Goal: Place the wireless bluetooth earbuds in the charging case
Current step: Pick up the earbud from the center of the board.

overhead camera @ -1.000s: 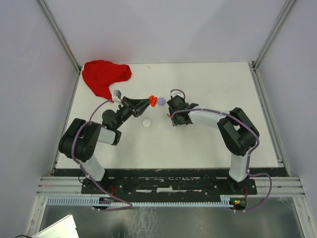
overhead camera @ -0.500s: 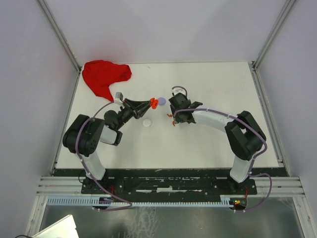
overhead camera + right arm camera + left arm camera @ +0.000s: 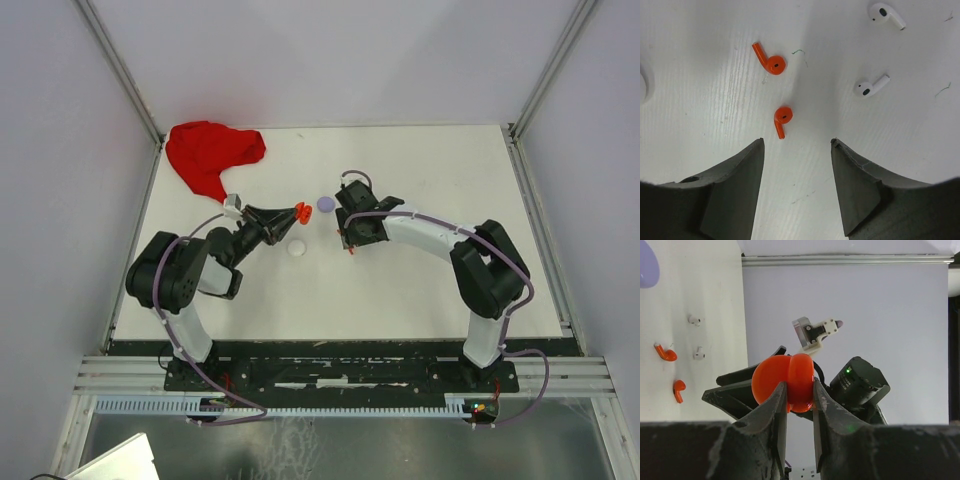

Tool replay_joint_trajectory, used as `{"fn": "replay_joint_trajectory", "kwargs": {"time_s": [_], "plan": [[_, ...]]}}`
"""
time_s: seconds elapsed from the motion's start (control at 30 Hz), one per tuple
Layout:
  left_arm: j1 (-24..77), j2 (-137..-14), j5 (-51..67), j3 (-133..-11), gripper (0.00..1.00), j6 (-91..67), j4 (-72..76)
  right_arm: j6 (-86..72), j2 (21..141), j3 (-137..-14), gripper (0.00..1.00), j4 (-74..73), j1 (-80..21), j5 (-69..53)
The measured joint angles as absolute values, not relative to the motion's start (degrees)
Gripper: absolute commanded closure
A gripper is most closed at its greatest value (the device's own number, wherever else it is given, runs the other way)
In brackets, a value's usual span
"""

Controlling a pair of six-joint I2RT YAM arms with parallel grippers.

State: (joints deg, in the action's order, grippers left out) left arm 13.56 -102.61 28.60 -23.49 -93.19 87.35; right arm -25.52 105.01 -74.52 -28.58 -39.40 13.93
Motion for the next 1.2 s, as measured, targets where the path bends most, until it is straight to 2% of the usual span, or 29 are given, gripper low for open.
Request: {"fn": "replay_joint_trajectory", "kwargs": {"time_s": [0.8,1.2], "plan": [[9.7,-103.2,29.3,-22.2,0.97,-93.8,87.4,-27.4,115.4,-80.3,0.42,-30.9,-40.4,12.7],[8.7,-103.2,30.3,-22.1,0.97,-93.9,87.4,-28.3,116.3,-81.6,0.53,-30.9,-40.4,12.4]]}}
